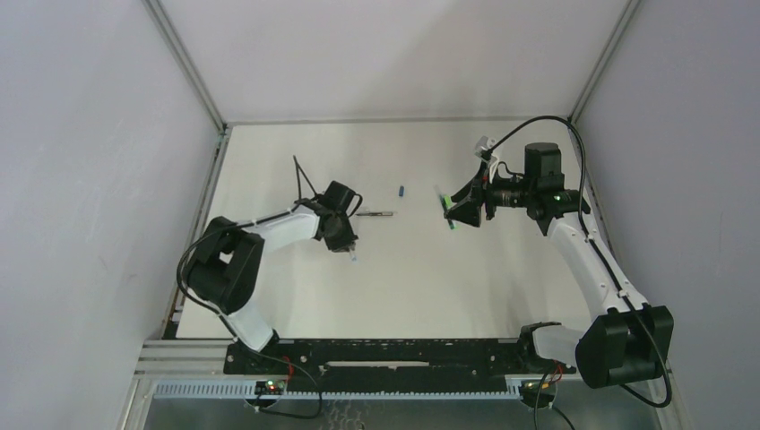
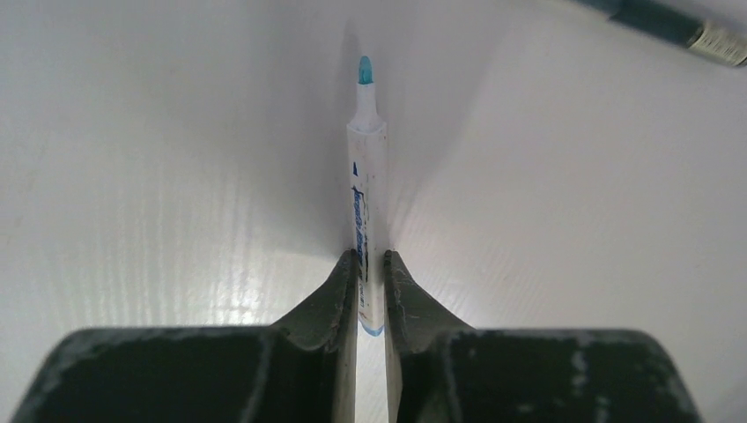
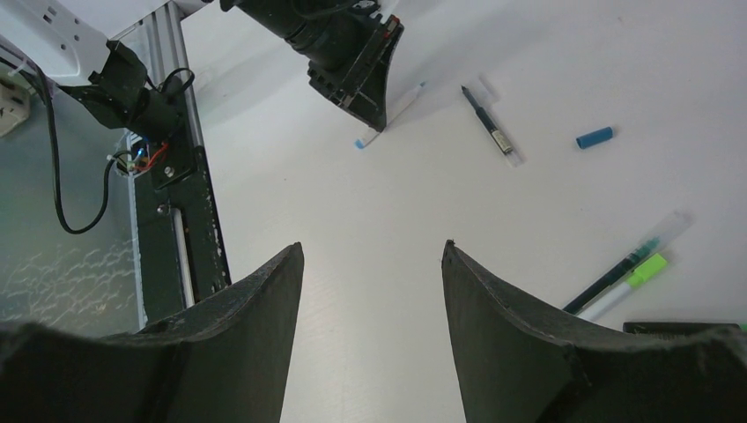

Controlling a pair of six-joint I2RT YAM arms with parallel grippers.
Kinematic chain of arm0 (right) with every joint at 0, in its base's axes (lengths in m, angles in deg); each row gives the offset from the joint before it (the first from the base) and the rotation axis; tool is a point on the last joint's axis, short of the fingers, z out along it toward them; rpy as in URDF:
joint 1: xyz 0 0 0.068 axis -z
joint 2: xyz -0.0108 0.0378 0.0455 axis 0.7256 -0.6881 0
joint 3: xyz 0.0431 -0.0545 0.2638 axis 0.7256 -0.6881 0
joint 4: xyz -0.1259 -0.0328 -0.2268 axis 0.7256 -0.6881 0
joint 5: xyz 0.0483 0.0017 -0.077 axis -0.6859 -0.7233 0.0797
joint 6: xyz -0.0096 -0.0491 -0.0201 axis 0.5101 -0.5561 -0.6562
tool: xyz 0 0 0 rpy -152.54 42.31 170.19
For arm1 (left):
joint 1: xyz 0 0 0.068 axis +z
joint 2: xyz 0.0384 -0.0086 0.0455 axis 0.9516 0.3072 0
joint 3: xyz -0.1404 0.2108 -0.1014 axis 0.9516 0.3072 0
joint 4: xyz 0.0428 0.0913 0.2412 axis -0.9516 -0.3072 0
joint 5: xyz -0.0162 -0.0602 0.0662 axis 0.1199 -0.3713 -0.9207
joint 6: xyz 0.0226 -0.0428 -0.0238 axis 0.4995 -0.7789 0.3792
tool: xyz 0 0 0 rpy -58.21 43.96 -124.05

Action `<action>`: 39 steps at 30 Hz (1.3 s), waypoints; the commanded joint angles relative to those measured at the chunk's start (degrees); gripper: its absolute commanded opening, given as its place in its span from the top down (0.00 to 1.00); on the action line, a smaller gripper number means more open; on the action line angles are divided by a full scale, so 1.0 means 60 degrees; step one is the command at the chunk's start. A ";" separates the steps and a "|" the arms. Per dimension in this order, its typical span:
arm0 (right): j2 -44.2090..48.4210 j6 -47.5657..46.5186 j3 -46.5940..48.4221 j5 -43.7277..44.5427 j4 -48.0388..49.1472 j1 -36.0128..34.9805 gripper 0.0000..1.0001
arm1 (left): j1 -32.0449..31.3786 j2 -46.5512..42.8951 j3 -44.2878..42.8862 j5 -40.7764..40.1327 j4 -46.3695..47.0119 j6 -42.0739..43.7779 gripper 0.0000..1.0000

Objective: Insert the pens into the pen caps
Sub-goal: Pick up the pen from the center of the board.

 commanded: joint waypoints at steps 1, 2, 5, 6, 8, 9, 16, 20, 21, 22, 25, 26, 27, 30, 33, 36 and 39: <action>0.0290 0.0025 0.0080 -0.0293 0.0199 0.0127 0.33 | -0.0139 0.0065 0.1138 -0.0514 -0.1116 0.0907 1.00; 0.0295 0.0036 0.0088 -0.0300 0.0190 0.0127 0.33 | -0.0169 0.0090 0.1215 -0.0465 -0.1112 0.0981 1.00; 0.0284 0.0027 0.0076 -0.0314 0.0194 0.0127 0.33 | -0.0403 0.0293 0.1288 -0.0533 -0.1141 0.1186 1.00; 0.0281 0.0034 0.0084 -0.0315 0.0197 0.0127 0.33 | -0.0477 0.0410 0.1241 -0.0542 -0.1246 0.1261 0.99; 0.0281 0.0042 0.0086 -0.0324 0.0197 0.0129 0.33 | -0.0619 0.0709 0.1069 -0.0647 -0.1505 0.1410 0.97; 0.0281 0.0041 0.0077 -0.0320 0.0186 0.0128 0.33 | -0.0678 0.0867 0.0932 -0.0789 -0.1685 0.1511 0.94; 0.0311 0.0041 0.0081 -0.0372 0.0198 0.0127 0.33 | -0.0812 0.1601 0.0473 -0.0970 -0.2033 0.2001 0.74; 0.0319 0.0051 0.0081 -0.0387 0.0189 0.0124 0.33 | -0.0812 0.1966 0.0174 -0.0793 -0.2056 0.2223 0.76; 0.0324 0.0048 0.0084 -0.0389 0.0189 0.0127 0.33 | -0.0801 0.2051 0.0093 -0.0760 -0.2061 0.2266 0.76; 0.0336 0.0042 0.0088 -0.0391 0.0176 0.0127 0.33 | -0.0798 0.2147 0.0017 -0.0766 -0.2080 0.2305 0.75; 0.0368 0.0049 0.0084 -0.0389 0.0174 0.0124 0.33 | -0.0797 0.2344 -0.0211 -0.0922 -0.2187 0.2372 0.69; 0.0376 0.0045 0.0079 -0.0389 0.0185 0.0134 0.33 | -0.0797 0.2384 -0.0257 -0.0988 -0.2229 0.2396 0.67; 0.0388 0.0044 0.0077 -0.0389 0.0176 0.0141 0.33 | -0.0797 0.2405 -0.0257 -0.1037 -0.2240 0.2405 0.64; 0.0407 0.0041 0.0087 -0.0403 0.0174 0.0142 0.33 | -0.0761 0.2557 -0.0359 -0.1239 -0.2317 0.2427 0.62; 0.0398 0.0056 0.0085 -0.0433 0.0171 0.0142 0.33 | -0.0664 0.2687 -0.0470 -0.1285 -0.2291 0.2421 0.64; 0.0412 0.0056 0.0077 -0.0433 0.0174 0.0154 0.33 | -0.0541 0.2772 -0.0609 -0.1194 -0.2239 0.2434 0.70; 0.0419 0.0056 0.0080 -0.0433 0.0175 0.0157 0.33 | -0.0470 0.2843 -0.0694 -0.1113 -0.2189 0.2455 0.76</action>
